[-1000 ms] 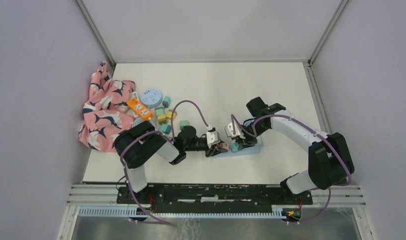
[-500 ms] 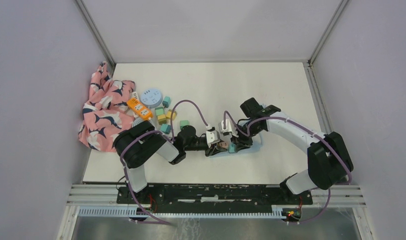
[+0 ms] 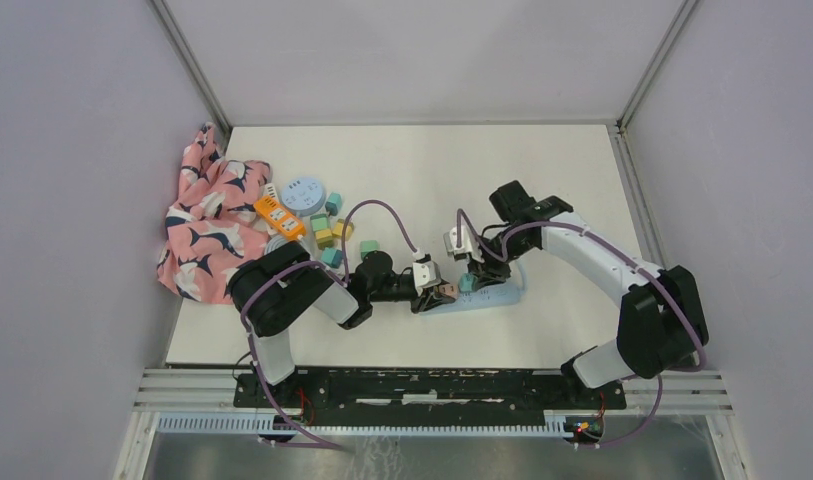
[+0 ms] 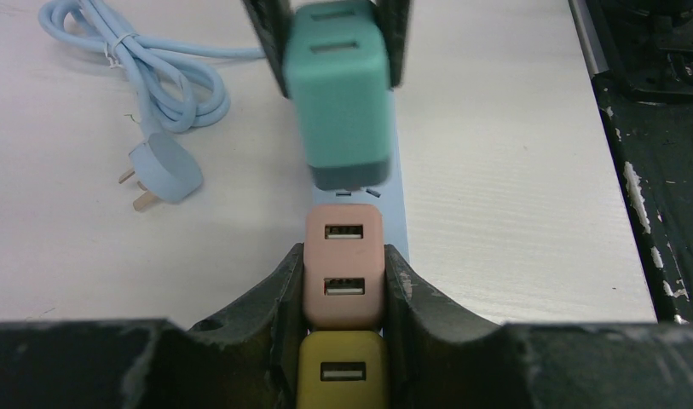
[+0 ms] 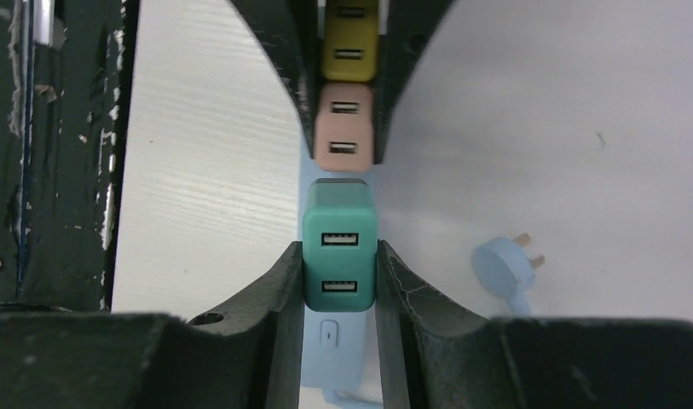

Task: Pull the plug off the socket
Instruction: Remove the plug from the socket, then place the plug at the center of the board, then remove the plug from the socket.

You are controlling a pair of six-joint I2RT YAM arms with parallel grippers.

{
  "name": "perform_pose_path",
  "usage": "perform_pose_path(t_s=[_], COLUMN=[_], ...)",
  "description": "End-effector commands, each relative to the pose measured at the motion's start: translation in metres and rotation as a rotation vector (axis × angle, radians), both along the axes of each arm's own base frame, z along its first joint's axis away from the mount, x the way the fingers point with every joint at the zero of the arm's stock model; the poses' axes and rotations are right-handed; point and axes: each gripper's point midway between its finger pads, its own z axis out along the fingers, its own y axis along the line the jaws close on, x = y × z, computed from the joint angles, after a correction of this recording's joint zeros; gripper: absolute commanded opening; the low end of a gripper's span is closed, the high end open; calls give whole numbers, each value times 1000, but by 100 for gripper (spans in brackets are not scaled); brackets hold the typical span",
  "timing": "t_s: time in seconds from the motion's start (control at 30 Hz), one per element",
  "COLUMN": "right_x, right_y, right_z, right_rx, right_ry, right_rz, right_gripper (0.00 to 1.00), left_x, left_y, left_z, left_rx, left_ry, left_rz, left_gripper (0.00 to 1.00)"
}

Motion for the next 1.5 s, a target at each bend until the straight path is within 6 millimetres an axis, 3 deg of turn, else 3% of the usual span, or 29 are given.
perform_pose_path(t_s=[0.0, 0.13, 0.2, 0.27, 0.4, 0.6, 0.7, 0.83, 1.0, 1.23, 1.37, 1.47], right_x=[50, 102, 118, 127, 142, 127, 130, 133, 138, 158, 138, 107], right_y=[-2, -8, 5, 25, 72, 154, 174, 186, 171, 111, 69, 45], right_z=[41, 52, 58, 60, 43, 5, -7, -10, 2, 70, 106, 112], right_rx=[71, 177, 258, 320, 291, 169, 161, 162, 133, 252, 348, 384], right_ry=[-39, -33, -14, 83, 285, 622, 674, 696, 585, 397, 319, 270], right_rz=[-239, -579, -630, -670, -708, -640, -669, -685, -672, -682, -612, -528], right_gripper=[0, 1, 1, 1, 1, 7, 17, 49, 73, 74, 73, 73], left_x=[2, 2, 1, 0, 0, 1, 2, 1, 2, 1, 2, 2], left_y=[4, 4, 5, 5, 6, 7, 7, 7, 7, 7, 6, 7], left_z=[-7, -7, -6, -6, -4, -4, -3, -4, -4, -4, -4, -4], left_rx=[19, 19, 16, 14, 5, 1, -1, 1, 3, 4, 3, 4], left_ry=[6, 6, 3, 3, -2, -4, -6, -4, -3, -2, -2, -1], left_rz=[15, 13, 13, 12, 19, 26, 26, 26, 26, 25, 26, 26], left_gripper=[3, 3, 3, 3, 3, 3, 3, 3, 3, 3, 3, 3])
